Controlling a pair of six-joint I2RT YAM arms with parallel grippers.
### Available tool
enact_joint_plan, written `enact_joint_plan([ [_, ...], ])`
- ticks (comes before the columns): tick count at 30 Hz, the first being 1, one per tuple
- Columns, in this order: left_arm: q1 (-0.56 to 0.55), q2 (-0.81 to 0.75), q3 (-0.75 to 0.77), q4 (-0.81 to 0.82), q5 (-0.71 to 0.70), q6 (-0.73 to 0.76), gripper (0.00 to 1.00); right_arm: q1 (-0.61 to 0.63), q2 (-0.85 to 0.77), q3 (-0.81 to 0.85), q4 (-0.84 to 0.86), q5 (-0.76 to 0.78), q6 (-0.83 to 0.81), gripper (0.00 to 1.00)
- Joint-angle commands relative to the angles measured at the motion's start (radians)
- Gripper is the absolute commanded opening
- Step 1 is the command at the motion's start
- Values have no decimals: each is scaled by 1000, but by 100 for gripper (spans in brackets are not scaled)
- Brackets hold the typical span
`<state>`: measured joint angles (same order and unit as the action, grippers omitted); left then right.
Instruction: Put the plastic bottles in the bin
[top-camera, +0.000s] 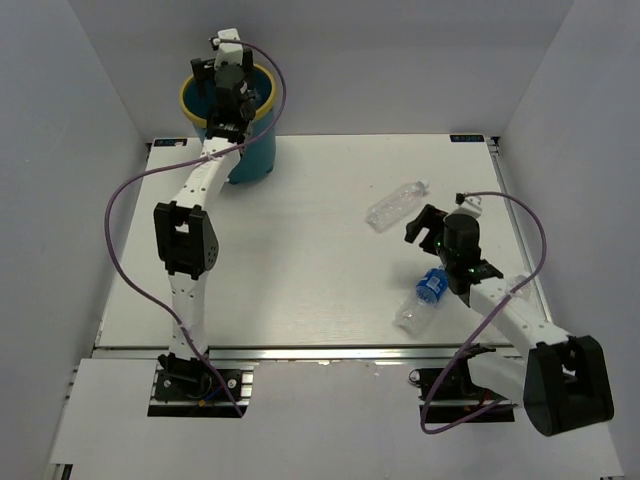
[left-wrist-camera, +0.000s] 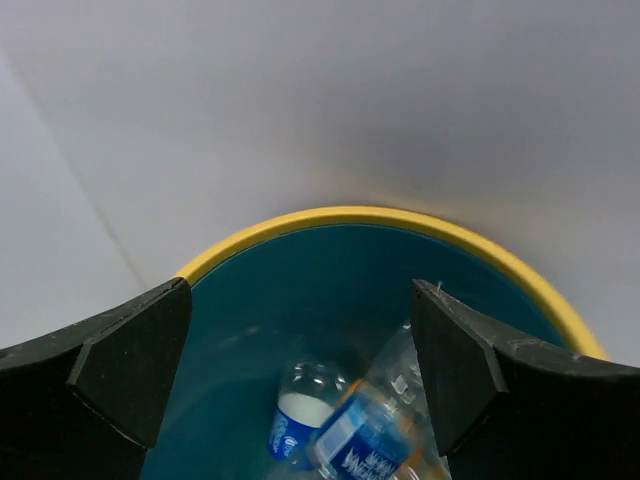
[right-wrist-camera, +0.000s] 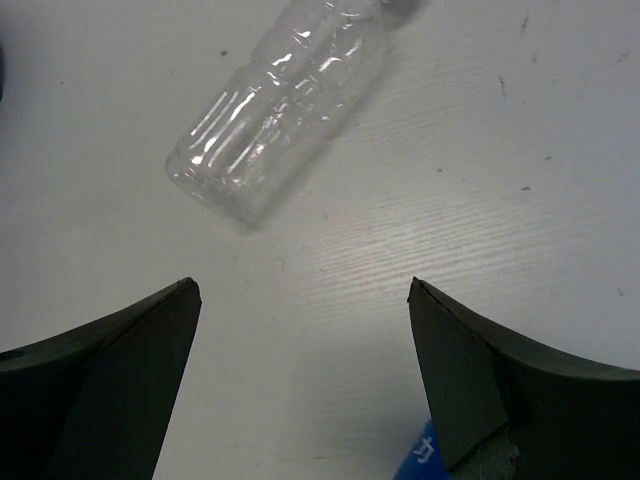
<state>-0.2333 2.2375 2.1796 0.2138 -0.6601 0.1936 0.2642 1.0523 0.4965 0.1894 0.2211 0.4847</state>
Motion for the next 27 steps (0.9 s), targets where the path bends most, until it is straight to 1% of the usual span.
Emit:
enact_joint_plan([
  [1,-6,-183,112,-124,129,-72,98,33,73,118,15,27,29,89],
  [3,-6,-243,132,-149,168,-118,98,44,165,207,-11,72,83,89],
  [4,-6,-269,125,-186,166,-140,98,46,202,246,-60,84,103,89],
  [5,-6,-329,99,-212,168,-192,98,47,281,328,-83,86,118,89],
  [6,-6,-364,71,-259,197,-233,98,50,323,371,-105,75,129,89],
  [7,-6,-406,28,-315,220,-287,98,59,400,410,-146,63,130,89],
  [8,-6,-503,-103,-330,250,-316,98,66,434,486,-171,69,135,89],
  [9,-8,-563,-198,-332,313,-351,98,72,469,520,-188,83,156,89],
  [10,-8,-625,-307,-295,351,-418,98,81,532,551,-238,121,163,89],
  [11,-12,-689,-540,-260,396,-446,98,82,561,613,-261,144,172,89],
  [12,-14,-807,-660,-161,460,-473,98,84,593,648,-290,185,193,89],
  [13,-18,-859,-769,-116,480,-526,98,83,654,684,-318,196,198,89],
  [14,-27,-903,-949,-78,496,-551,98,84,685,724,-397,217,209,89],
  [15,-31,-961,-1015,-48,519,-572,98,86,718,799,-436,239,224,89],
  [16,-34,-978,-1061,-34,574,-600,98,86,773,830,-467,262,236,89],
  [17,-41,-987,-1099,-40,594,-620,98,87,797,856,-514,268,248,89],
  [18,-44,-993,-1154,-48,615,-637,98,87,820,891,-524,262,261,89],
  [20,-58,-986,-1190,-53,703,-631,98,87,882,912,-513,239,273,89],
  [23,-80,-951,-1196,-125,679,-594,98,89,960,965,-530,230,311,89],
  [24,-83,-941,-1193,-157,674,-595,98,89,971,971,-538,224,319,87],
  [26,-84,-926,-1198,-160,677,-596,98,92,973,949,-512,218,312,79],
  [27,-84,-923,-1202,-153,680,-602,98,93,963,932,-445,180,283,75],
])
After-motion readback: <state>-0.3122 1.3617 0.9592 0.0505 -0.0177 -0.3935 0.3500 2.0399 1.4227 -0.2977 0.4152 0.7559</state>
